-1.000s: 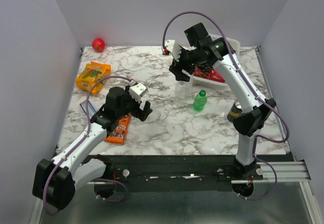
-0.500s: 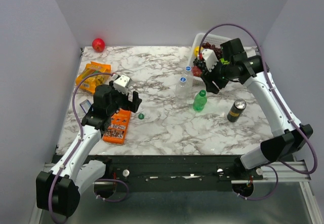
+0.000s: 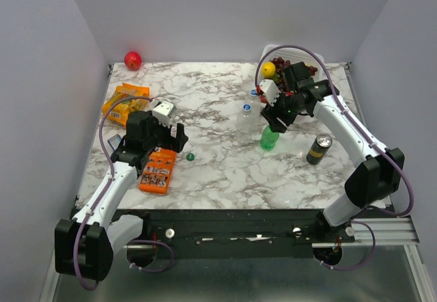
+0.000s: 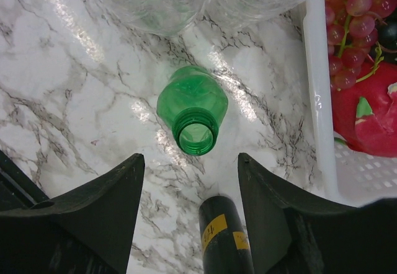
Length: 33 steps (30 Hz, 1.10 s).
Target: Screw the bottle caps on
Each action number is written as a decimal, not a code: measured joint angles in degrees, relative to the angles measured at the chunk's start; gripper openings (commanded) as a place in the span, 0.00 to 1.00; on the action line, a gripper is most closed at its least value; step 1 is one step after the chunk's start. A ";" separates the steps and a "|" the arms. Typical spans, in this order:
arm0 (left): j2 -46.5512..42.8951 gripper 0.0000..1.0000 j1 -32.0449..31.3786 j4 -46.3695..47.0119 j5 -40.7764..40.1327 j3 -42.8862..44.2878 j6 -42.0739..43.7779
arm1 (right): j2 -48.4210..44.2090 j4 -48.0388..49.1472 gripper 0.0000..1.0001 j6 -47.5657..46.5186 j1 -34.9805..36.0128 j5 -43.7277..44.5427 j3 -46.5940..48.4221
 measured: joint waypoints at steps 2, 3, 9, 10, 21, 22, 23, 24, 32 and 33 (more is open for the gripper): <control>0.55 0.99 1.40 -0.76 0.35 0.61 0.52 | 0.63 1.84 0.59 -0.74 0.00 0.00 -1.18; 0.66 0.99 1.86 -1.03 0.55 0.98 0.74 | 1.16 2.40 0.58 -0.87 0.00 -0.02 -1.57; -0.07 0.99 2.45 -1.42 2.91 1.86 1.36 | 3.58 4.83 0.38 -1.01 0.00 -0.85 -2.78; -0.31 0.99 2.45 -1.42 3.58 1.86 1.36 | 3.58 4.98 0.35 -1.05 0.00 -0.94 -3.13; -7.82 0.99 -6.45 -1.46 13.64 1.05 7.48 | -3.80 -4.92 0.15 -8.57 0.37 -7.91 -3.78; -8.72 0.99 -8.90 -1.49 15.06 1.05 8.31 | -7.08 -8.04 0.15 -9.99 1.27 -10.45 -2.73; -9.38 0.99 -11.32 -1.42 16.87 1.05 8.81 | -8.66 -10.58 0.15 -11.06 2.32 -12.70 -1.27; -9.68 0.99 -12.76 -1.33 18.32 1.05 8.94 | -9.92 -12.31 0.15 -11.93 3.67 -14.88 0.44; -6.54 0.99 -19.85 2.23 25.11 1.07 7.93 | -9.99 -15.98 0.14 -12.04 18.62 -24.76 10.36; -5.60 0.99 -20.02 2.47 26.08 1.22 8.20 | -8.76 -16.02 0.14 -11.89 19.30 -24.83 11.63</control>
